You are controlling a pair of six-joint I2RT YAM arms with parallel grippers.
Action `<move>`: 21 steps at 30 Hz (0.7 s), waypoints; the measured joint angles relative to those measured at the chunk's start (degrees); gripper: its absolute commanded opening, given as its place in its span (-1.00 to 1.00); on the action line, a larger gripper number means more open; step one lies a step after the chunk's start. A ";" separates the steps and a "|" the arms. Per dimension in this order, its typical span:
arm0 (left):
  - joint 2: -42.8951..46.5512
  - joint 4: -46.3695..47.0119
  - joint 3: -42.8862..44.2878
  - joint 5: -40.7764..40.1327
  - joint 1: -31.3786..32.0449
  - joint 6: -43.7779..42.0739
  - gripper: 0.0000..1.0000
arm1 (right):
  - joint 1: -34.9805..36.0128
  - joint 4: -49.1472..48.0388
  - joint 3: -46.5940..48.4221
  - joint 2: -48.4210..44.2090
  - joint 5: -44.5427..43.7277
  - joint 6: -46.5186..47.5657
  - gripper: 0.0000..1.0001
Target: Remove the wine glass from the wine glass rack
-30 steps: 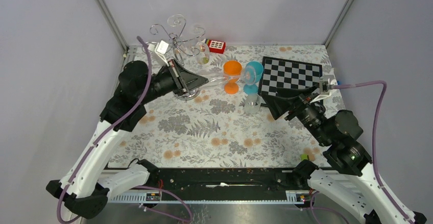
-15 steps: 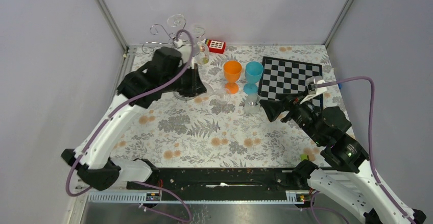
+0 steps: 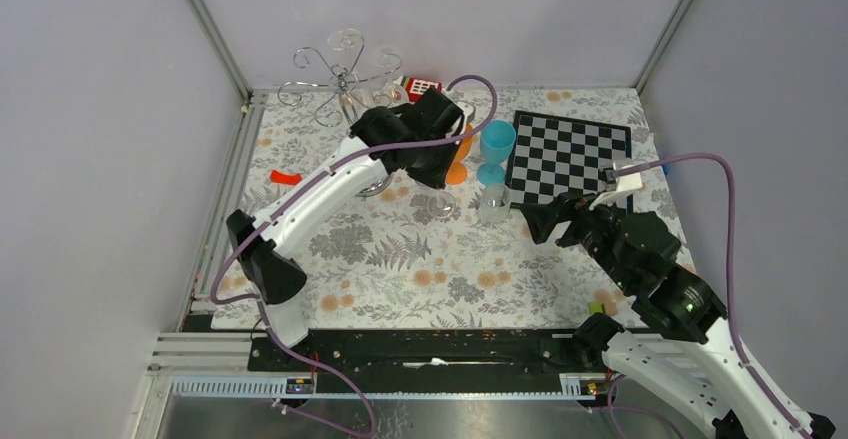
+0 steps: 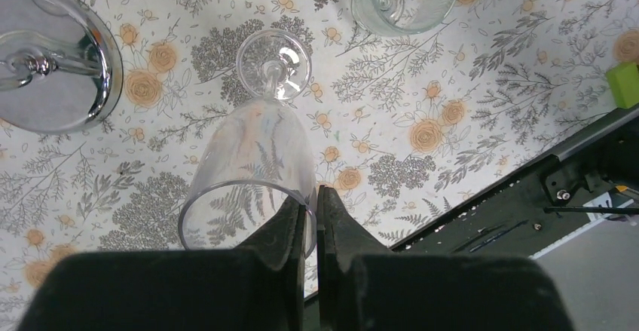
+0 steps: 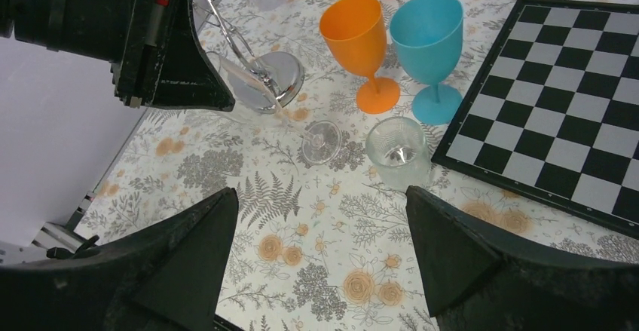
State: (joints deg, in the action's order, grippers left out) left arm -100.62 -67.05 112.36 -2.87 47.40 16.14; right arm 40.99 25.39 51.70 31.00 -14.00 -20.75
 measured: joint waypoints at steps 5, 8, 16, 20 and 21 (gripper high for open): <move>-3.78 -0.81 3.43 -0.66 0.42 -1.14 -1.00 | 0.02 2.01 0.00 -1.79 -1.20 0.00 0.77; -5.73 -0.96 5.07 -0.68 0.42 -1.33 -1.00 | 0.00 2.82 0.00 -2.29 -1.73 -0.02 0.77; -10.43 -1.60 6.56 -0.46 0.48 -1.36 -1.00 | 0.00 5.38 0.00 -3.04 -3.08 -0.07 0.76; -12.17 -2.05 6.80 -0.31 0.61 -1.36 -1.00 | 0.02 6.10 0.00 -3.67 -3.15 -0.15 0.77; -12.41 -1.84 7.19 -0.24 0.70 -1.36 -1.00 | 0.00 6.08 0.00 -3.82 -3.15 -0.26 0.76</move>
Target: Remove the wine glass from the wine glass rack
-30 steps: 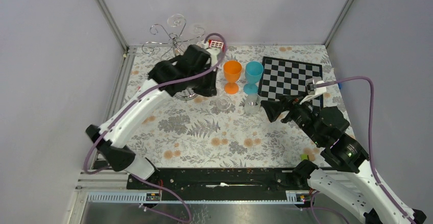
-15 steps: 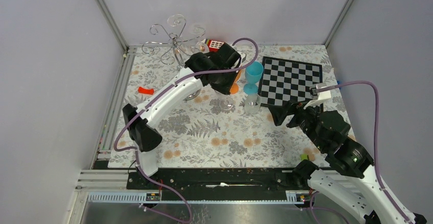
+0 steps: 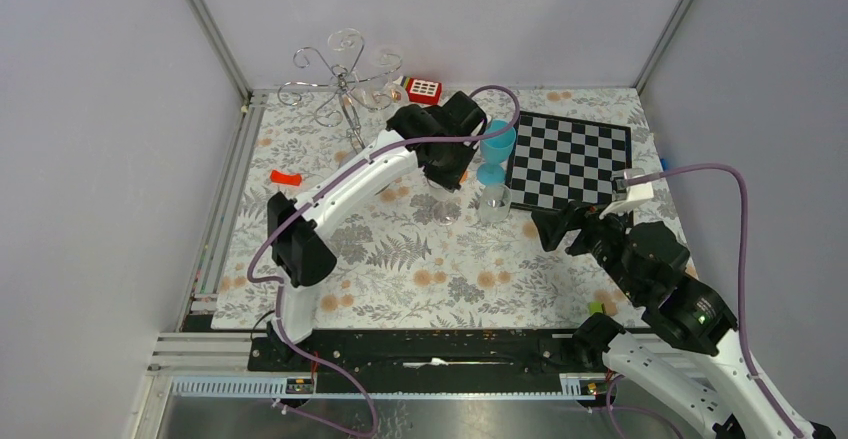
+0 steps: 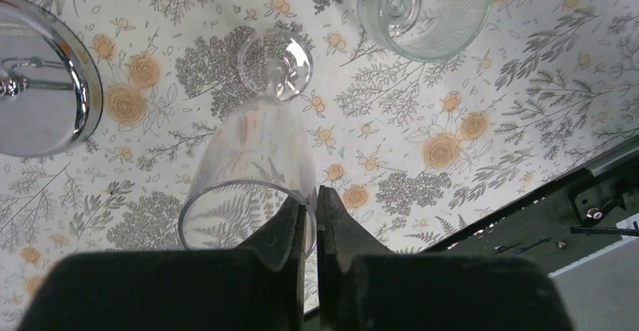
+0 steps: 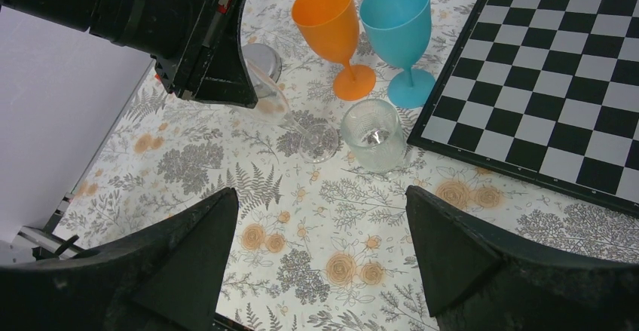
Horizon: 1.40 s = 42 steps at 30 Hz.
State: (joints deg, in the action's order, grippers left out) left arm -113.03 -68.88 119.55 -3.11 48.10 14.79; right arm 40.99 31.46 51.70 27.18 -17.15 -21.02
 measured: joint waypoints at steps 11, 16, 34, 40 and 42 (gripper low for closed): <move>-2.19 -0.50 3.04 0.33 0.44 0.00 -0.96 | 0.00 0.02 -0.02 -0.48 0.00 -0.55 0.76; -2.86 -0.48 4.00 0.31 0.50 0.00 -0.74 | 0.02 0.04 -0.17 -0.61 0.00 -0.94 0.76; 1.03 3.30 5.84 0.31 0.55 -4.46 0.53 | 0.00 0.02 -0.22 -0.28 0.07 -2.34 0.76; 12.72 7.89 1.84 0.26 0.50 -5.18 0.80 | 0.00 -0.04 -0.17 0.68 0.11 -3.04 0.75; 17.94 10.38 -1.77 -0.15 0.31 -5.25 0.97 | 0.00 -0.44 -0.11 1.99 0.39 -3.37 0.75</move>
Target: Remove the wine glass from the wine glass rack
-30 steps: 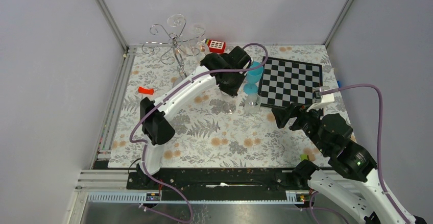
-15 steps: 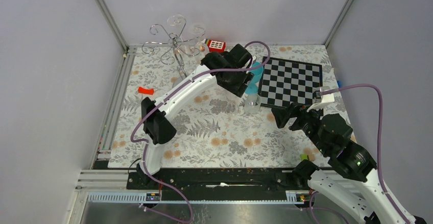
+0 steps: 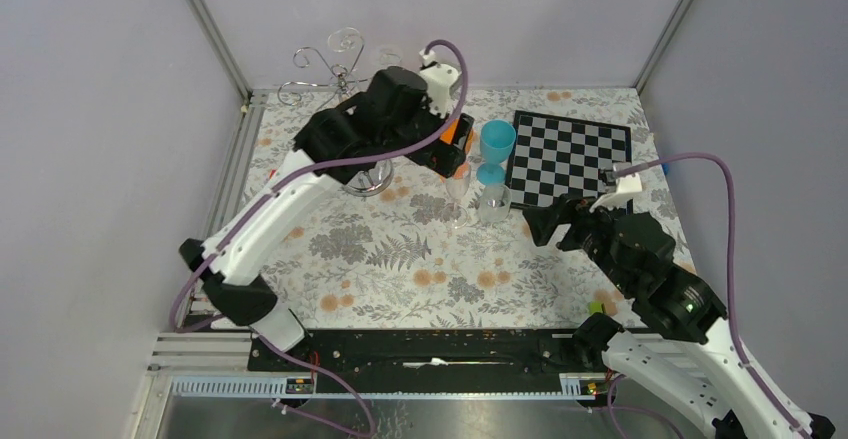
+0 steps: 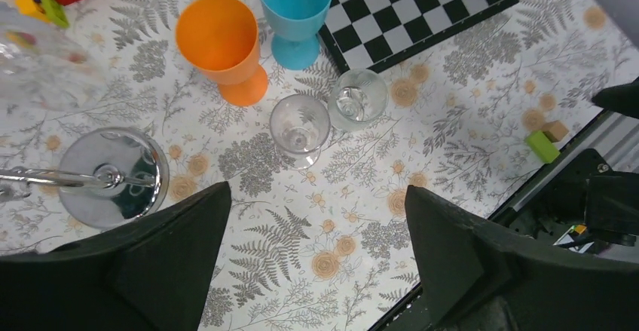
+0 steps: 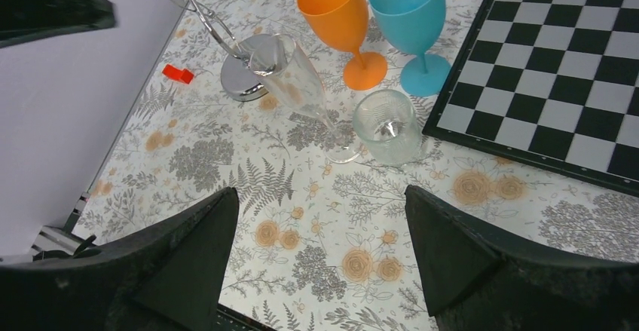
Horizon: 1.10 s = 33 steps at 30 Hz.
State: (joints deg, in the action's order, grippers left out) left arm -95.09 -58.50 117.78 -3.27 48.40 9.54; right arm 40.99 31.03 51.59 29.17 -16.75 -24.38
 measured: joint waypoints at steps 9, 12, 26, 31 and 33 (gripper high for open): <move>19.58 12.50 -19.10 -5.35 -0.44 2.73 0.98 | 0.02 -13.35 0.81 10.54 10.45 -5.86 0.61; 28.00 18.12 -26.99 -6.38 -0.48 4.04 0.98 | 0.02 -21.05 3.41 17.73 15.39 -9.42 0.55; 46.27 27.39 -42.56 -32.76 -6.19 8.11 0.98 | -0.26 -29.94 28.70 47.10 12.35 -18.99 0.08; 45.51 24.72 -42.95 -24.44 -21.51 13.79 0.98 | -2.99 -28.52 40.09 57.61 12.46 -24.68 -0.24; 45.53 24.30 -42.95 -20.63 -24.41 15.47 0.98 | -4.46 -27.43 43.23 60.83 12.87 -27.36 -0.27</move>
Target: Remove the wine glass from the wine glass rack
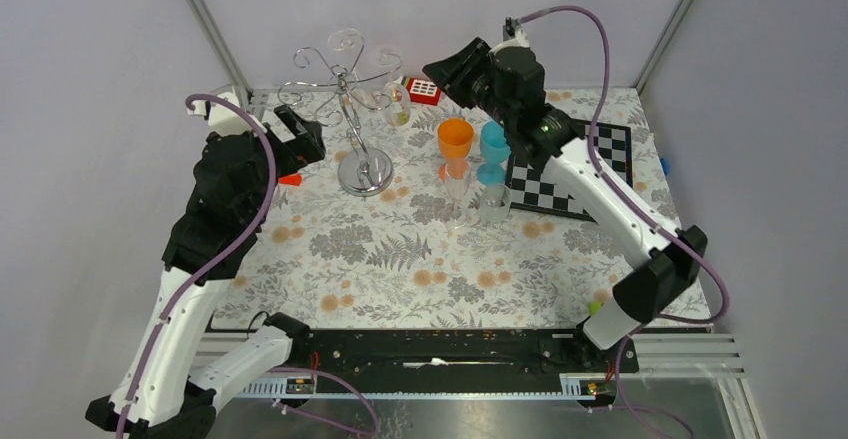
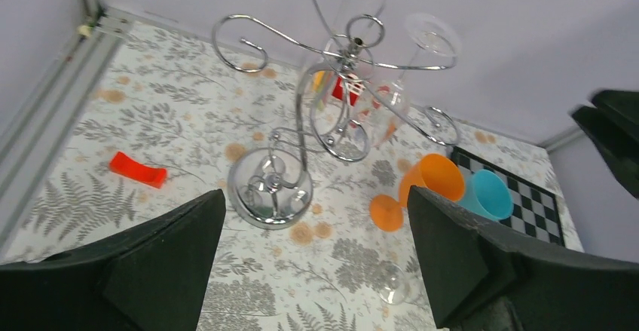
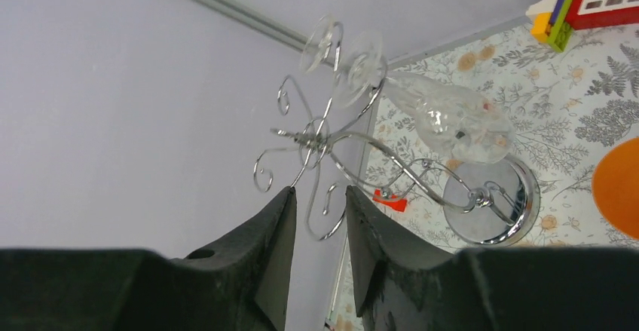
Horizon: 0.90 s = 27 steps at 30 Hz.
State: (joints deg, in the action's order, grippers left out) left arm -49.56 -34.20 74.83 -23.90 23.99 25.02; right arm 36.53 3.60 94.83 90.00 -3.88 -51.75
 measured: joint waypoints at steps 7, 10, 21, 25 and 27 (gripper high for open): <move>0.50 -0.24 0.00 6.71 -1.33 1.86 0.98 | -3.06 7.10 14.49 11.98 0.74 -6.01 -0.25; 1.88 -0.44 -0.33 6.88 -1.40 1.84 0.98 | -3.15 10.58 21.57 17.33 1.92 -7.15 -0.25; 4.61 -0.90 -0.61 6.95 -1.44 1.73 0.98 | -2.38 22.95 47.67 33.66 -1.44 -5.44 -0.26; 4.57 -1.51 -1.51 6.99 -1.51 1.49 0.98 | -2.32 22.67 47.39 34.88 -1.92 -4.83 -0.24; 4.52 -2.16 -1.55 7.23 -1.51 1.40 0.98 | -2.32 20.85 45.03 34.88 -2.10 -4.81 -0.24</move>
State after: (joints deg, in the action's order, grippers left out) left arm -45.04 -36.36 73.28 -16.67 22.48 26.41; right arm 34.22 24.45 139.85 124.88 -5.98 -56.55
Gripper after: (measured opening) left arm 0.989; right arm 0.378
